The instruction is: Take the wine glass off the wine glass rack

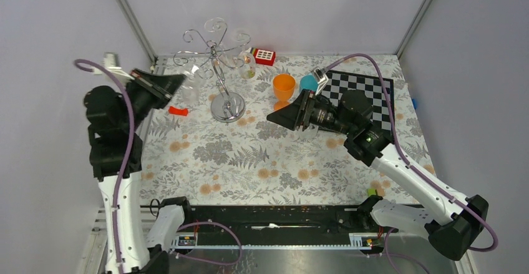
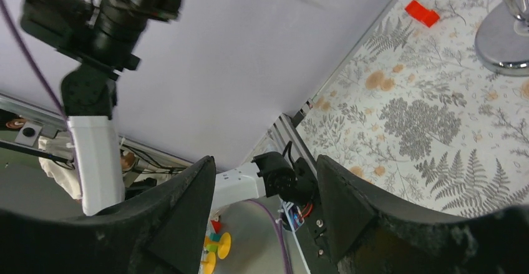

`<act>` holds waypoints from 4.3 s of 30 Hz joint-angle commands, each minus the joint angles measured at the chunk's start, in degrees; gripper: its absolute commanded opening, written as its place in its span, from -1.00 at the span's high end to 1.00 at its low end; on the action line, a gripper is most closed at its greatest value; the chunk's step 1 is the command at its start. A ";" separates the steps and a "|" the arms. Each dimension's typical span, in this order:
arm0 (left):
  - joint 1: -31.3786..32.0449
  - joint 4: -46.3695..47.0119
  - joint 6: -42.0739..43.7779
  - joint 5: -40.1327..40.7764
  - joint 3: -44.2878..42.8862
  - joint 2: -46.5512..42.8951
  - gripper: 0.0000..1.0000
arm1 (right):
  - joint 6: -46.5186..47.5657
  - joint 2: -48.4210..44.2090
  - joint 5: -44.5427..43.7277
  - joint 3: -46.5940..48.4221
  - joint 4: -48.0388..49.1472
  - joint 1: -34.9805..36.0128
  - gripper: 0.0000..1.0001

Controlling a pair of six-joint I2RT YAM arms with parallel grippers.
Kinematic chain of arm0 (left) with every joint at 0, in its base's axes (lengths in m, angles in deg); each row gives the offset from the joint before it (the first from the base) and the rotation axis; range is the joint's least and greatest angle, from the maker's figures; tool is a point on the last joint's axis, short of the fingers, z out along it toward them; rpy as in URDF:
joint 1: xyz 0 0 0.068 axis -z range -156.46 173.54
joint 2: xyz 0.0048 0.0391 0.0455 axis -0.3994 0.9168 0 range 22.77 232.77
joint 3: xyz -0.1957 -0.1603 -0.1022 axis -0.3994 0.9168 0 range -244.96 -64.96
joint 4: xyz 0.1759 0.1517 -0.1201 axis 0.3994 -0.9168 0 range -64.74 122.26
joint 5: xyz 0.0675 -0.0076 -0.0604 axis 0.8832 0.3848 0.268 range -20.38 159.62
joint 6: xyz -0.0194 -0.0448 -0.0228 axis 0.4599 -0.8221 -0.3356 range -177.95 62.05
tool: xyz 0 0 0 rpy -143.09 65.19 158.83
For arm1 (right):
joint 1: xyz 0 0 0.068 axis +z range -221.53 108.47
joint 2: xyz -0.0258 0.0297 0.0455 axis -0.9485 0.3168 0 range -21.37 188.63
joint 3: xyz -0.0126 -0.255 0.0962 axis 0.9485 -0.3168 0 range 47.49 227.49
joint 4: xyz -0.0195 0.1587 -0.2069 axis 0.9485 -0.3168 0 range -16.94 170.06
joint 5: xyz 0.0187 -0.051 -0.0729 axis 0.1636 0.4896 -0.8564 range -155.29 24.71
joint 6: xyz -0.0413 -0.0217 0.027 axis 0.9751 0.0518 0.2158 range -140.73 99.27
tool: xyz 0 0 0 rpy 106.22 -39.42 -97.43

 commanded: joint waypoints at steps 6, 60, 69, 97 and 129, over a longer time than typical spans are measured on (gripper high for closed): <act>18.76 7.79 -7.70 -2.03 13.11 -3.69 1.00 | 4.83 -1.82 -3.93 -1.60 10.90 1.21 -0.37; 34.83 35.75 -31.07 -17.59 21.36 0.52 1.00 | 31.41 13.60 34.61 10.59 19.61 1.31 0.35; 34.93 25.76 -22.36 -15.99 16.44 0.65 0.54 | 25.77 12.99 30.54 10.55 22.74 1.30 1.00; 35.08 46.15 -41.45 -2.41 35.23 -5.24 -0.98 | 11.62 -2.00 -32.23 -9.10 53.25 1.35 1.00; 42.85 69.04 -57.22 4.04 34.84 3.60 0.36 | 0.55 6.66 -31.11 -14.48 69.57 1.32 1.00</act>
